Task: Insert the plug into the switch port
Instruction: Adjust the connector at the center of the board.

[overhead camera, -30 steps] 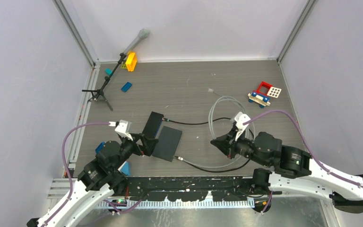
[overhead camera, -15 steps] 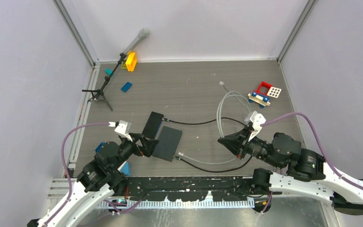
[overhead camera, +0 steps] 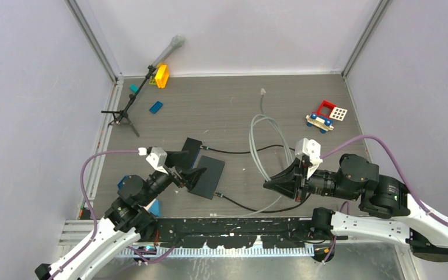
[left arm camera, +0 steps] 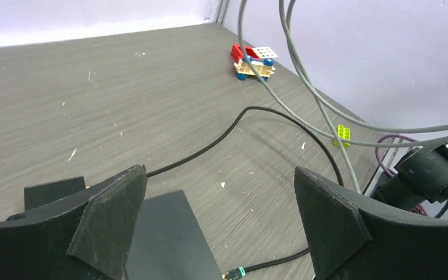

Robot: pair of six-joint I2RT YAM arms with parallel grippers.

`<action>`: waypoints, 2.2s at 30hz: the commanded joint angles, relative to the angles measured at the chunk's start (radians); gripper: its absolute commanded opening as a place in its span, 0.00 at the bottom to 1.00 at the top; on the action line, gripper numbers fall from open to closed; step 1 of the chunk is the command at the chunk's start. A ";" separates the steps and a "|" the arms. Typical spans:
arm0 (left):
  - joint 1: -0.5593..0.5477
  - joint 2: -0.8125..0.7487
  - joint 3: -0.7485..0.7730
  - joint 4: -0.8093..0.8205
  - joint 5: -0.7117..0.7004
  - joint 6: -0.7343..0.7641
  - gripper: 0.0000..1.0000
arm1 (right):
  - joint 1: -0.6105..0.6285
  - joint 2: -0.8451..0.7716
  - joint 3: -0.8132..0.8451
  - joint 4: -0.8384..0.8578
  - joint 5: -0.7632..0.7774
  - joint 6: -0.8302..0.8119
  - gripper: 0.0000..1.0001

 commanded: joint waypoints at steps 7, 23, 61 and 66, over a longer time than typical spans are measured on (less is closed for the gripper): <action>-0.001 0.293 0.052 0.476 0.214 0.214 1.00 | -0.001 0.009 0.123 0.018 -0.200 -0.062 0.00; 0.000 0.789 0.153 0.949 0.418 0.450 1.00 | -0.001 0.033 0.114 0.087 -0.477 0.022 0.01; 0.000 0.936 0.087 1.104 0.426 0.267 1.00 | -0.001 0.113 0.089 0.104 -0.607 0.037 0.01; 0.000 1.005 0.037 1.221 0.383 0.203 1.00 | -0.001 0.163 0.097 0.084 -0.619 0.009 0.01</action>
